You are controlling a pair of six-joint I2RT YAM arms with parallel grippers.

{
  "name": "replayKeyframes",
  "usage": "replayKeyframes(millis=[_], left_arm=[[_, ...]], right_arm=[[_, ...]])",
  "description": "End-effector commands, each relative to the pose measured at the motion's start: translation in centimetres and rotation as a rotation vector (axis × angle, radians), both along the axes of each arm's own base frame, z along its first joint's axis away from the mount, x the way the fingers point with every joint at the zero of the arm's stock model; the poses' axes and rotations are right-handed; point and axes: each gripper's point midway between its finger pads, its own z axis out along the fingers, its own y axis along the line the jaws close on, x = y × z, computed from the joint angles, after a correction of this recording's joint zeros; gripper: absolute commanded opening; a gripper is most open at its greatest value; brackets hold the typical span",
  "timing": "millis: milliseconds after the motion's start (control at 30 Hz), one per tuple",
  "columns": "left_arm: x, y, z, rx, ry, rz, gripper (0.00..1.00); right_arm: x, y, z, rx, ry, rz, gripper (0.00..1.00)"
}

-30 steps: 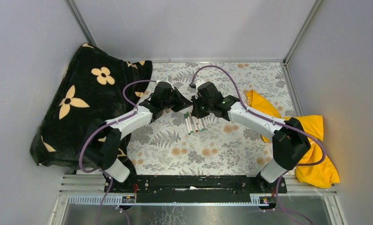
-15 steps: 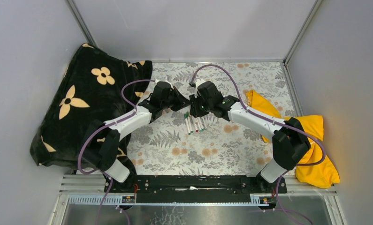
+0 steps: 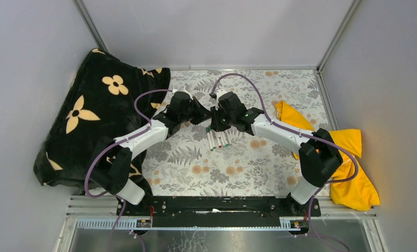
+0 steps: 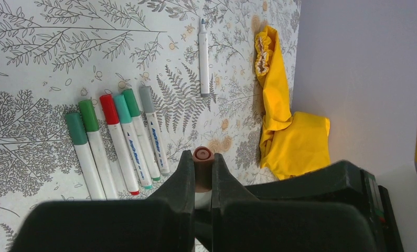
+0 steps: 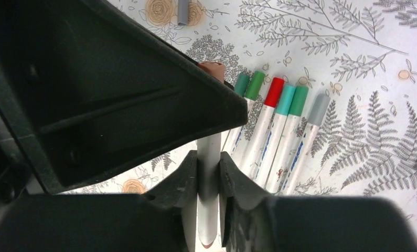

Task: Open the pen caps

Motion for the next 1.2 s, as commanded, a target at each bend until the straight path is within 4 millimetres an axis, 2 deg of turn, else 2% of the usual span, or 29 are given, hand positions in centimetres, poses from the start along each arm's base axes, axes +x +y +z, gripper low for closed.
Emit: replayKeyframes(millis=[0, 33, 133, 267, 467, 600, 800, 900, 1000, 1167], left_arm=[[-0.4, -0.6, 0.9, -0.028, -0.024, -0.013, 0.00], [-0.3, -0.5, 0.8, -0.021, -0.024, -0.008, 0.00], [0.4, 0.7, 0.1, 0.043, -0.028, 0.040, 0.00], [2.3, 3.0, -0.9, 0.140, -0.039, 0.109, 0.00], [5.0, 7.7, -3.0, 0.152, 0.022, 0.217, 0.00], [6.3, 10.8, -3.2, 0.153, 0.047, 0.280, 0.00], [8.0, 14.2, -2.6, 0.159, 0.050, 0.346, 0.00], [8.2, 14.1, -2.3, 0.149, 0.043, 0.321, 0.00], [7.8, 13.5, -2.7, 0.160, 0.048, 0.278, 0.00], [5.6, 14.7, -5.2, 0.271, 0.103, 0.293, 0.00]], right_arm=[[1.1, 1.4, 2.4, 0.063, -0.060, -0.001, 0.08], [1.1, 1.4, 2.4, 0.062, -0.060, -0.006, 0.00], [0.8, 1.0, 2.0, 0.050, -0.050, -0.015, 0.00], [-0.2, -0.1, 1.0, 0.031, -0.025, -0.028, 0.00], [-1.8, -1.5, -0.2, 0.011, 0.006, -0.028, 0.00], [-2.8, -2.4, -0.8, 0.000, 0.015, -0.030, 0.00], [-3.6, -3.3, -0.3, 0.005, 0.006, -0.035, 0.00], [-3.4, -3.6, 0.1, 0.001, -0.012, -0.045, 0.00], [-2.2, -4.5, 0.5, -0.053, -0.047, -0.078, 0.00], [0.8, -7.7, 0.0, -0.155, -0.076, -0.166, 0.00]])
